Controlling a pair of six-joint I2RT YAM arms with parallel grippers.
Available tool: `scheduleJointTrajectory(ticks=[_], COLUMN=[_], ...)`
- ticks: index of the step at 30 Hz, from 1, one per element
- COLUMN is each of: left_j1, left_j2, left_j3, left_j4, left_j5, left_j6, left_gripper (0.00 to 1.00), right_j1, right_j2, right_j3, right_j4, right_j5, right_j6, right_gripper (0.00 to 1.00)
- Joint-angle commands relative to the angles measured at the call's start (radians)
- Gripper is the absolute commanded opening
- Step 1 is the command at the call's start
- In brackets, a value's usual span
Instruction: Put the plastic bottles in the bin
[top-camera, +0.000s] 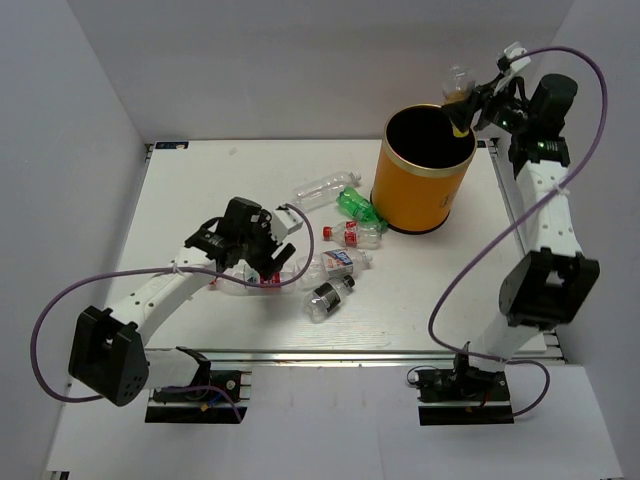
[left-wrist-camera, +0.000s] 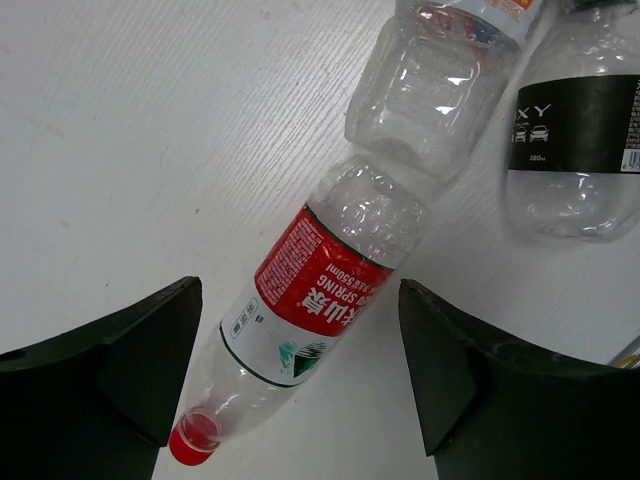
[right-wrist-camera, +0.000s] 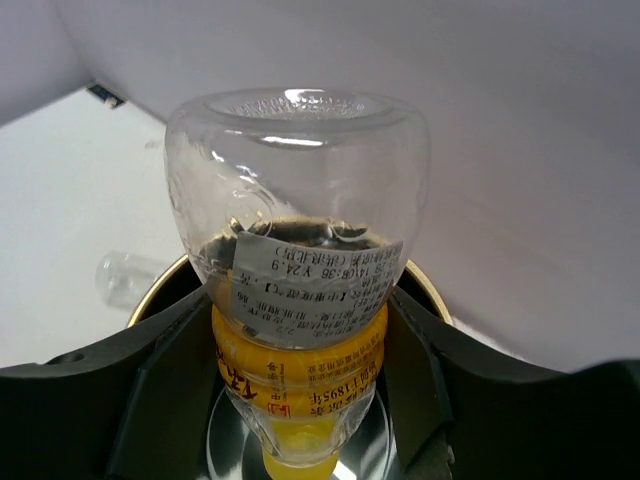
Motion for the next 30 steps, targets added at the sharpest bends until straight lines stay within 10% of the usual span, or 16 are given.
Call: scheduleJointTrajectory(ticks=[1,6,10,30], left_j1=[-0.028,-0.057,-0.075,-0.144], left_j2=[-0.027,0.028,0.087,0.317], left_j3=[-0.003,-0.003,-0.003,0.01], left_j4=[-0.004,-0.006,-0.006,-0.079], left_j5=[-0.017,-0.089,-0.089,-0.198], left_j6=[0.089,0.124,0.124,0.173], left_gripper=[0.9,0.94,0.94,0.85], right_j1=[0.004,0.016,0.024,0.002], right_j2=[0.146,0.236,0.232,-0.314], right_j3=[0.24,0.263,0.229,-0.345], right_j4=[0.013,-0.08,-0.147,-0.216], right_j5=[-0.003,0.001,0.006,-0.098], right_j6=[0.132,0.031,-0.069,-0.328], right_gripper=[0.0,0.28,0.9,0.9])
